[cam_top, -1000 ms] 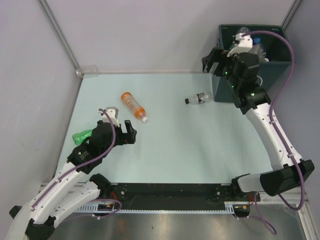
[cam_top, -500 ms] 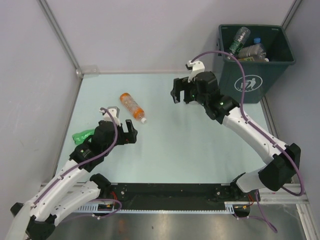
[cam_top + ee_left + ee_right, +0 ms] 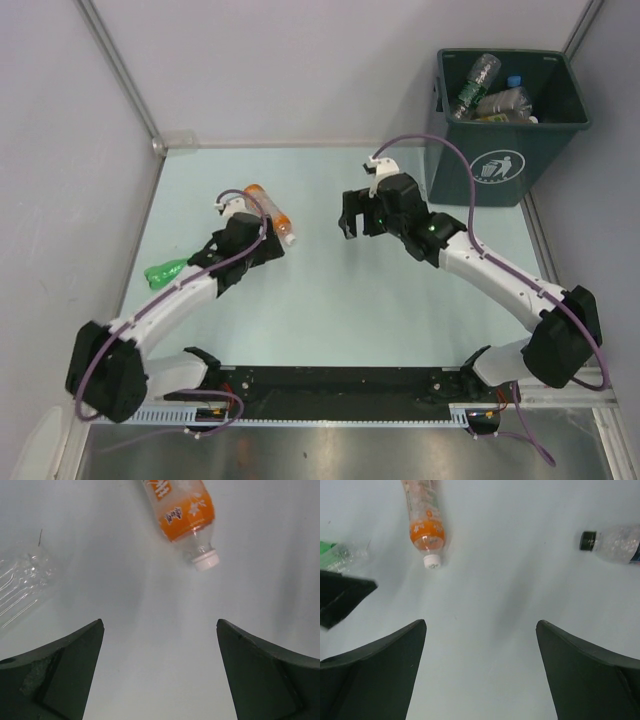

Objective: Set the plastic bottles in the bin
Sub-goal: Pick up the plastic bottle at the center of the board.

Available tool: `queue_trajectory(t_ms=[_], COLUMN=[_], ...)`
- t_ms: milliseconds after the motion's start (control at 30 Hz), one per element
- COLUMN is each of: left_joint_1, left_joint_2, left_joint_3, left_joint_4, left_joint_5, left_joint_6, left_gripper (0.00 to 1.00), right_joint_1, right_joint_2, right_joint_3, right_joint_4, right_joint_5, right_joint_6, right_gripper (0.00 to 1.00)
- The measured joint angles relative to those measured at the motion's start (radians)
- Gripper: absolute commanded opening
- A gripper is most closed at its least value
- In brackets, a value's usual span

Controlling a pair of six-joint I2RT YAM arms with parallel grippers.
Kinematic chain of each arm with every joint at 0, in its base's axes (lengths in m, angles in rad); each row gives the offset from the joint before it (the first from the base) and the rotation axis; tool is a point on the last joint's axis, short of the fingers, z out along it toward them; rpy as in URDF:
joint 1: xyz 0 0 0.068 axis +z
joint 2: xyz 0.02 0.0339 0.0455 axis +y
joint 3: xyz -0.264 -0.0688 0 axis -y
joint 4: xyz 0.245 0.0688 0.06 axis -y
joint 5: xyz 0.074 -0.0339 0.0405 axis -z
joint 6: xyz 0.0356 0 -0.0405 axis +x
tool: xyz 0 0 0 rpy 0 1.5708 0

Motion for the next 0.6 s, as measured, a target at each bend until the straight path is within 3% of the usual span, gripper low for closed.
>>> queue_trajectory(t_ms=[300,600], left_joint_1=[0.105,0.125], left_joint_2=[0.447,0.605], left_joint_3=[0.193,0.333], left_joint_4=[0.129,0.182], left_joint_5=[0.068,0.094], left_joint_6=[-0.092,-0.127], left_gripper=[1.00,1.00], right_joint_1=[0.056,0.055], right_joint_2=[-0.145,-0.246], right_joint_3=[-0.143,-0.181], right_joint_4=[-0.013,-0.029], right_joint_5=[0.009,0.063], right_joint_6=[0.064,0.075], right_gripper=[0.97,0.98])
